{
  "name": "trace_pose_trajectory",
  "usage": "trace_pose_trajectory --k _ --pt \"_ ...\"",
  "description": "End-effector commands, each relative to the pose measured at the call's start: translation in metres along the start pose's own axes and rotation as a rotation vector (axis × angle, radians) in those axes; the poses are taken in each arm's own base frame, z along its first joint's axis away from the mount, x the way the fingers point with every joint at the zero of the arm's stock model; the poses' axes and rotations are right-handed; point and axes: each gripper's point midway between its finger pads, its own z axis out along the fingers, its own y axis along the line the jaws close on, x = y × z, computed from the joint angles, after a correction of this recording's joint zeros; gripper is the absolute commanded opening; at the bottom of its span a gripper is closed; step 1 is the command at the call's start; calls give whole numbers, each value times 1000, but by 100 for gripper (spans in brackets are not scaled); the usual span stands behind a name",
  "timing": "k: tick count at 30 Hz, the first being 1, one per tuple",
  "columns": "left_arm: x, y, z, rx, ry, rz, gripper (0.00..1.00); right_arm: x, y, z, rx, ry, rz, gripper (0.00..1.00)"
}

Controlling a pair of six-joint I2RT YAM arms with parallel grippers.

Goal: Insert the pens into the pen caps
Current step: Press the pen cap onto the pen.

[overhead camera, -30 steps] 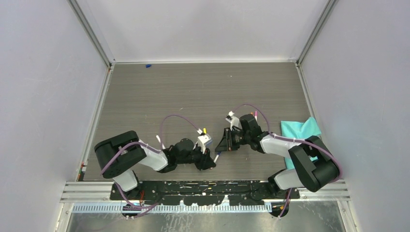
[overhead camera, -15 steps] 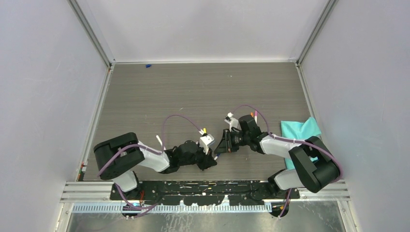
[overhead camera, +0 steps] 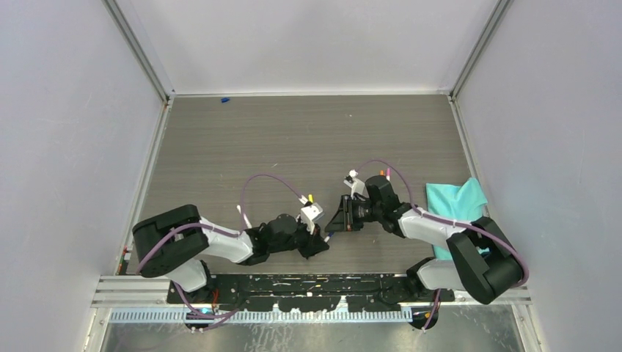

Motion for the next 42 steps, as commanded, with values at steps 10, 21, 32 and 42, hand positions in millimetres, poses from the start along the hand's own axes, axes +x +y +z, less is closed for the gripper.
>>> trace_pose_trajectory --k 10,21,32,42 --pt "-83 1 -17 8 -238 -69 0 4 35 -12 -101 14 -23 1" --pt "-95 3 -24 43 -277 -74 0 24 40 -10 -126 99 5 1" --pt "-125 10 -33 9 -414 -25 0 51 37 -4 -115 210 115 1" --pt "-148 14 -38 1 -489 -37 0 53 46 -2 -121 218 118 1"
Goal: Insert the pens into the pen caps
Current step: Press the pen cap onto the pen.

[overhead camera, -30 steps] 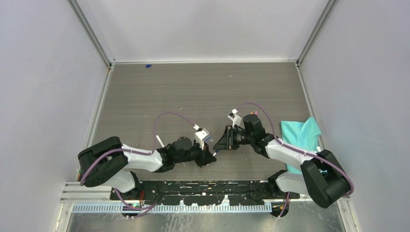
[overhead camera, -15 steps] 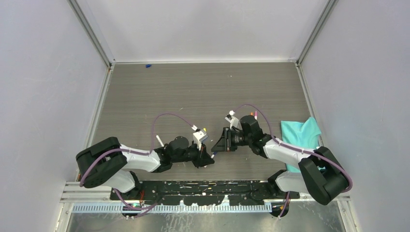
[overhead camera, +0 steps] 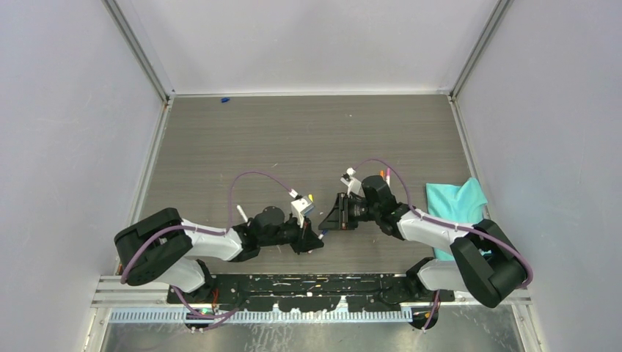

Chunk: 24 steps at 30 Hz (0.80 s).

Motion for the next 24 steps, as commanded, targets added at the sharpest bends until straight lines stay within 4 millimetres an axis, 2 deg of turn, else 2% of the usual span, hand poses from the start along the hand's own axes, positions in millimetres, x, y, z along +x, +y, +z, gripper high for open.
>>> trace_pose_trajectory --k 1,3,5,7,9,10,11,12,15,17,20,24 --pt "-130 3 -11 -59 -462 57 0 59 17 -7 -65 247 83 1" --pt "-134 2 -11 -49 -473 62 0 62 19 -6 -64 253 82 1" --pt "-134 -2 -10 -29 -462 82 0 54 20 -6 -47 222 61 1" --pt "-126 -4 -7 -13 -422 101 0 35 19 -7 0 157 14 1" --pt "-115 -6 -6 6 -372 119 0 7 14 -13 69 63 -11 1" --pt "-108 -6 -6 11 -343 130 8 -13 14 -18 103 3 -23 1" --pt "-101 -5 -7 13 -310 131 27 -31 8 -26 148 -58 -20 1" --pt "-96 -7 -10 16 -286 132 38 -51 2 -36 193 -124 -17 1" --pt "-78 -5 -22 -5 -210 112 60 -105 -10 -76 337 -343 -31 1" --pt "-77 -3 -35 -44 -200 98 78 -134 -7 -102 400 -455 -83 1" --pt "-79 10 -57 -171 -179 70 92 -157 -20 -129 546 -505 -109 1" --pt "-88 45 -91 -425 -129 -15 100 -170 -38 -146 678 -543 -130 1"
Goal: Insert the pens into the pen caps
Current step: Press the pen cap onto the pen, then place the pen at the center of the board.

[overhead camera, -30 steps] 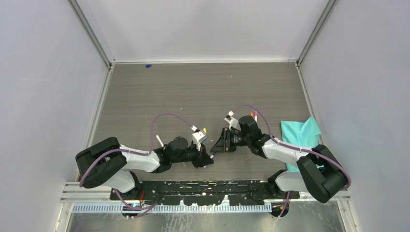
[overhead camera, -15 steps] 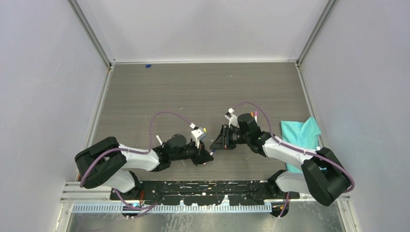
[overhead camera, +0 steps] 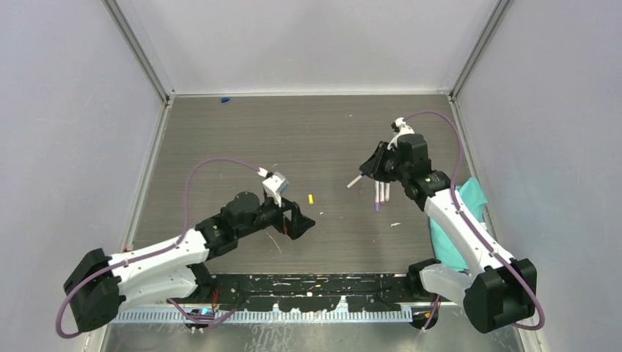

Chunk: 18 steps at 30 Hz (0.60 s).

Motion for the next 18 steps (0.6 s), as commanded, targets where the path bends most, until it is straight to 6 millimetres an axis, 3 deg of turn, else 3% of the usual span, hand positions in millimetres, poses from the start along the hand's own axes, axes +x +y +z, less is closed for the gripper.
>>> trace_pose_trajectory --k 1,7,10,13,18 --pt "-7 58 -31 -346 113 -70 100 -17 -35 -2 180 -42 -92 1" --pt "-8 115 -69 -611 152 -398 97 -17 -34 9 194 73 -119 1" --pt "-3 139 -89 -738 134 -461 95 -8 -40 14 200 102 -123 1" --pt "7 158 -110 -857 154 -488 93 3 -35 22 164 238 -161 1" --pt "21 176 -126 -922 120 -661 83 11 -57 36 241 365 -225 3"
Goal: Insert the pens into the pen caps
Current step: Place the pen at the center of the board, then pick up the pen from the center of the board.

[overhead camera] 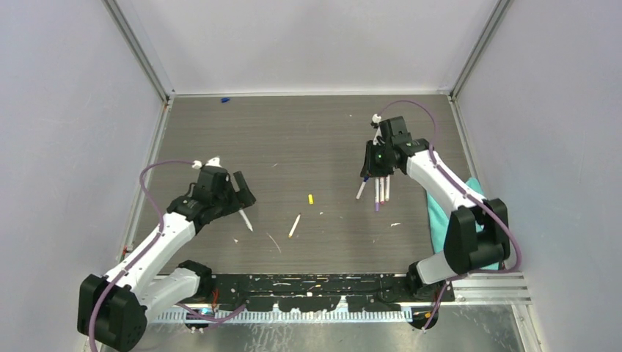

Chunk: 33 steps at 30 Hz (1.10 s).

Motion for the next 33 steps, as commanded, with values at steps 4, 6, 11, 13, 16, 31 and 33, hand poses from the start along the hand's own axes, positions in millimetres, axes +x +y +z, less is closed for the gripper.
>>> trace_pose_trajectory --k 4,6,11,13,16,31,33 --pt "2 36 1 -139 0 -152 77 4 -20 23 84 135 -92 6" --pt "6 40 3 -166 19 -156 73 2 -24 30 103 139 -91 10" --pt "16 47 8 -211 67 -161 72 -4 -41 50 186 153 -97 16" --pt "19 50 10 -230 84 -160 72 -10 -45 56 208 142 -99 23" --pt "24 53 14 -253 106 -161 72 -18 -48 62 221 131 -98 48" --pt "24 49 37 -253 134 -156 50 -44 -19 14 121 -45 -77 71" --pt "21 47 40 -244 129 -157 49 -42 -10 7 75 -62 -73 71"
